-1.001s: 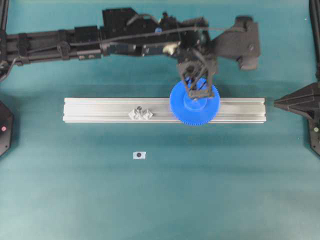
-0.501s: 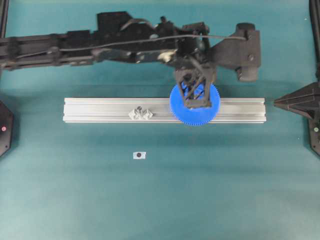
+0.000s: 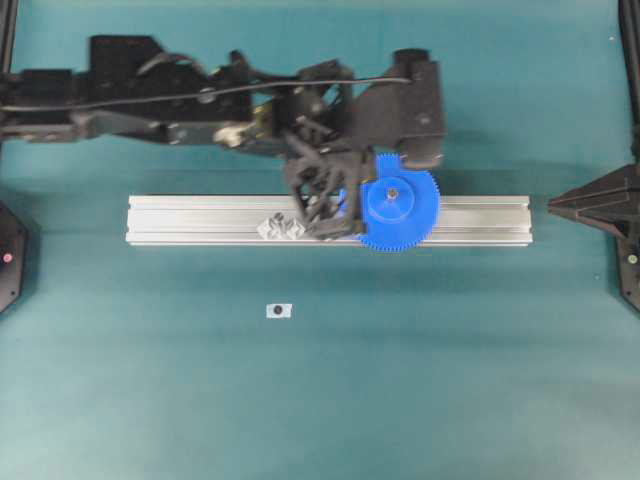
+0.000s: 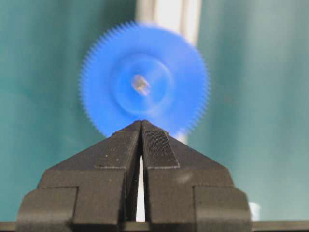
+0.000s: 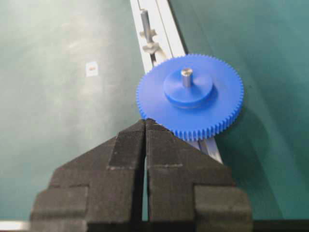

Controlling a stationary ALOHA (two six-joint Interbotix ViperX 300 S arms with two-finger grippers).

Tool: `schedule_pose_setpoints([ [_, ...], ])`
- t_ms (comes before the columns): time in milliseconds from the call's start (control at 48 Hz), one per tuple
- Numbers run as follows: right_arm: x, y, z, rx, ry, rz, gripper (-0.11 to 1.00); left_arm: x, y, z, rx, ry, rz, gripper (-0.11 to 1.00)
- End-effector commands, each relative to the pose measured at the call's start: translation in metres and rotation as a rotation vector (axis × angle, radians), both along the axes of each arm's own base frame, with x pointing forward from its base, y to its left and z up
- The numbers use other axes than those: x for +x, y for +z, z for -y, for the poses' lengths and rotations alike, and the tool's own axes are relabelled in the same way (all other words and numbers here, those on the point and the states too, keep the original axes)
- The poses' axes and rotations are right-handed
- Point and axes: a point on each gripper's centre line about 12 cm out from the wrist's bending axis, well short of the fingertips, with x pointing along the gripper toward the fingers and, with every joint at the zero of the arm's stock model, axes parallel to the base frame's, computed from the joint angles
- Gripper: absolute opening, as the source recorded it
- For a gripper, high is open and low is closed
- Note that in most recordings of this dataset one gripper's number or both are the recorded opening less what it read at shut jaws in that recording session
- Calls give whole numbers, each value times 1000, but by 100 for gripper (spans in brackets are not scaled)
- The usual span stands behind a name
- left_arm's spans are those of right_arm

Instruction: Find the location of the shaft and insert the large gear.

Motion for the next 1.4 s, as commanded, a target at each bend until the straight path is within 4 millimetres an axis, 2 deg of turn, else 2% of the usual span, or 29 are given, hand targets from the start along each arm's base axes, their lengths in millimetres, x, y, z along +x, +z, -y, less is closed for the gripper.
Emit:
schedule_pose_setpoints([
  [0, 1, 4, 0, 8, -3, 10, 0, -18, 18, 6, -15, 11, 66, 1],
  [83, 1, 4, 0, 8, -4, 8, 0, -29, 13, 7, -51, 45, 87, 1],
  [209, 2, 5, 0, 7, -4, 15, 0, -43, 16, 12, -83, 62, 172, 1],
  [334, 2, 4, 0, 8, -4, 13, 0, -58, 10, 20, -85, 42, 222, 8],
  [459, 1, 3, 0, 8, -3, 10, 0, -68, -2, 29, -90, 25, 207, 32],
  [605, 1, 3, 0, 8, -4, 10, 0, -77, -11, 37, -101, 14, 182, 70],
  [688, 1, 3, 0, 8, -4, 8, 0, -82, -14, 40, -108, 12, 176, 82],
  [855, 1, 2, 0, 10, -4, 7, 0, -91, -5, 42, -115, 8, 213, 78],
  [1001, 1, 1, 0, 9, -5, 13, 0, -107, 9, 42, -114, -1, 306, 78],
  [1210, 0, 0, 0, 9, -3, 12, 0, -135, 7, 50, -119, -33, 430, 78],
  [1376, 0, -1, 0, 9, -5, 15, 0, -151, 2, 54, -122, -48, 457, 77],
])
